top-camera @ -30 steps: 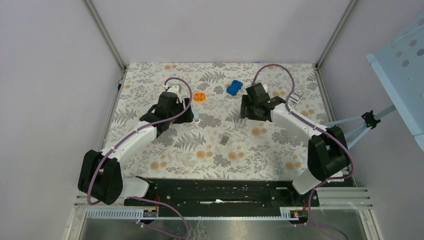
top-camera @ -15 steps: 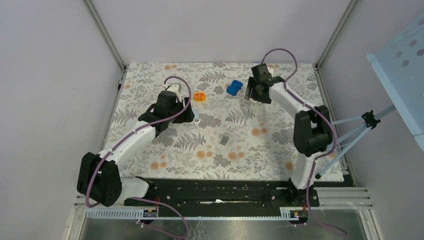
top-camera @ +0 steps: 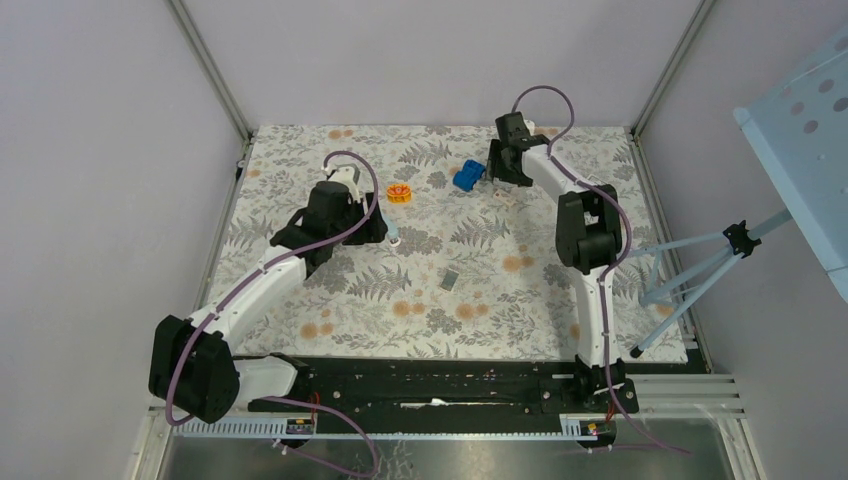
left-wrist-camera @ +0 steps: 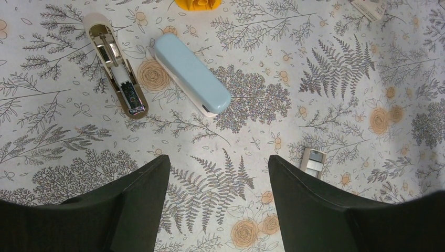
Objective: Unload the staples from the stapler
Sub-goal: Move the shell to the center of the board.
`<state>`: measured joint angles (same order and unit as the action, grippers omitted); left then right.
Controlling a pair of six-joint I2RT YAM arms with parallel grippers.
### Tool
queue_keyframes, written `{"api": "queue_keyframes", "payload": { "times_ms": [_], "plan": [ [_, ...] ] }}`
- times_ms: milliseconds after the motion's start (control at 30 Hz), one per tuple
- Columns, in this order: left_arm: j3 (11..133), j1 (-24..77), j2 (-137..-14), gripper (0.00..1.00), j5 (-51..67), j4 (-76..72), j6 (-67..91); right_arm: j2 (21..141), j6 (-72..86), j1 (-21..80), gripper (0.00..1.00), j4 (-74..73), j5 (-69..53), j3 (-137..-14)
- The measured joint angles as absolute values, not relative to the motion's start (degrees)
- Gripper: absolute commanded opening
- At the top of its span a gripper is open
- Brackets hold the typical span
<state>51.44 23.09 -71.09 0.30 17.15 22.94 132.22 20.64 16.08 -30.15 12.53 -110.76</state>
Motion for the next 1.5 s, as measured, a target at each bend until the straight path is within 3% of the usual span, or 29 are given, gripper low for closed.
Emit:
{"api": "queue_keyframes", "payload": {
  "times_ms": [233, 467, 600, 1033, 1500],
  "plan": [
    [51.4, 23.1, -71.1, 0.73, 0.3, 17.1, 22.9, 139.8, 17.3, 15.7, 0.68, -31.4, 11.0, -120.8],
    [51.4, 23.1, -71.1, 0.73, 0.3, 17.1, 22.9, 141.2, 14.6, 15.7, 0.63, -32.7, 8.4, -120.3],
    [51.4, 23.1, -71.1, 0.73, 0.5, 17.1, 22.9, 138.3, 13.6, 15.7, 0.58, -32.0, 7.4, -115.4],
    [51.4, 23.1, -71.1, 0.73, 0.7, 17.1, 22.9, 128.6, 12.8, 19.4, 0.56, -32.5, 8.9, -99.6],
    [51.4, 23.1, -71.4, 0.73, 1.3, 17.1, 22.9, 113.6, 16.6, 36.3, 0.55, -26.5, 9.3, -76.3]
  ]
}}
